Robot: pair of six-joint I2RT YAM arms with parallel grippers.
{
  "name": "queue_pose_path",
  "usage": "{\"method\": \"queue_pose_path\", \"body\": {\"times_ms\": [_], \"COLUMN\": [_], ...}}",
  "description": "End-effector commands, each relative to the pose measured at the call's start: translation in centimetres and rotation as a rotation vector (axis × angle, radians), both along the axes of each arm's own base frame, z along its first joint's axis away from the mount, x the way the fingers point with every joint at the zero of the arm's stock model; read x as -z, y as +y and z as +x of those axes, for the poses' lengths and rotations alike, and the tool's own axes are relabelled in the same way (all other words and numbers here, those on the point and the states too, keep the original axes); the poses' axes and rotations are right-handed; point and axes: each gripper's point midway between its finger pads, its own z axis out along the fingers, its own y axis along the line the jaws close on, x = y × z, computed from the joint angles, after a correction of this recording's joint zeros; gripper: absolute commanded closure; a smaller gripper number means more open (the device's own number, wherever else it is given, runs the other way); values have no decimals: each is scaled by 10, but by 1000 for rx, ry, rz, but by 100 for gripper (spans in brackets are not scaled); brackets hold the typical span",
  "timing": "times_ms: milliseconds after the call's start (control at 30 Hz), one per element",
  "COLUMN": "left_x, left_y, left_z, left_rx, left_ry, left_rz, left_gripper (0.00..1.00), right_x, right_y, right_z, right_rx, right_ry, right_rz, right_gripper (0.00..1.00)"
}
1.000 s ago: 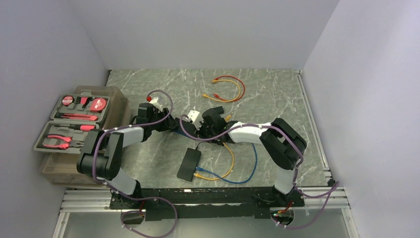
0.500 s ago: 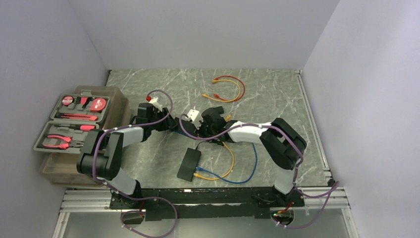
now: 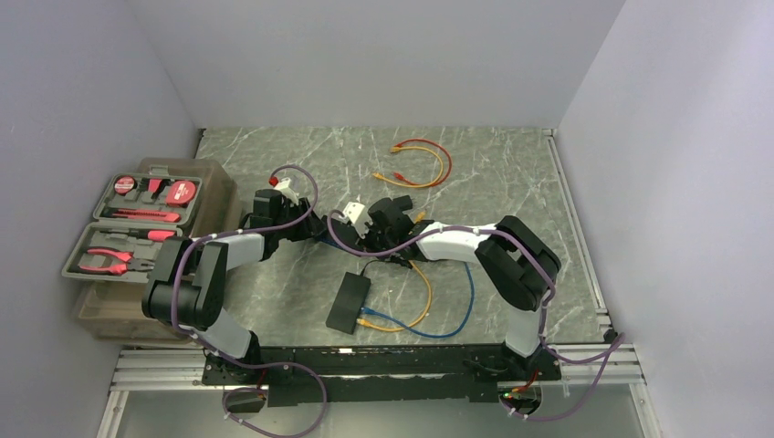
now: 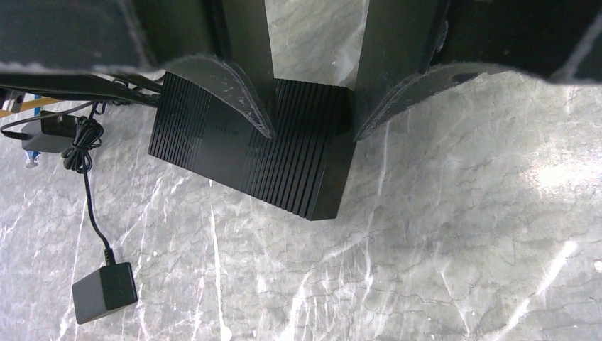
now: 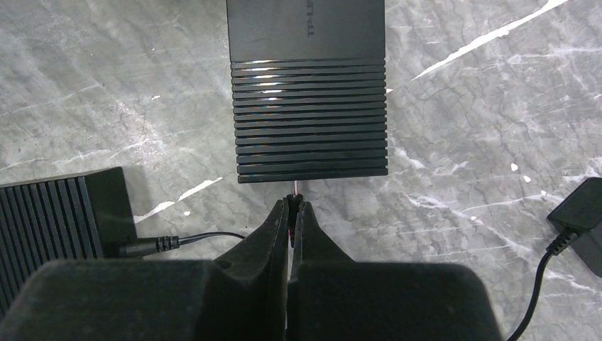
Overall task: Insert the plug into the switch port
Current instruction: Adjust the switch port at the center of the board.
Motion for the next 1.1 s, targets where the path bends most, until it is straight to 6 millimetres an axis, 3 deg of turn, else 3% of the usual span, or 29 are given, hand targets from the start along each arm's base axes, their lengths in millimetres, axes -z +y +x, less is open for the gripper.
{"method": "queue_pose_path", "body": {"times_ms": [0,267,1067], "left_x": [-10,-8,-3], "left_y": [-12,-12,-10], "left_z": [0,-1,0], "left_rx": [60,62,52], "left_ry": [-40,-36,-17], "left_rz": [-37,-38,-24], "left_gripper": [52,53,55], "right_x": [-22,-35,-47], "right_y": [22,22,19], "right_z": [11,15,14], "right_rx": [-18,-17,-8], "right_ry": [-62,-92,-134], "right_rz": [64,75,77], "right_gripper": [100,100,100]}}
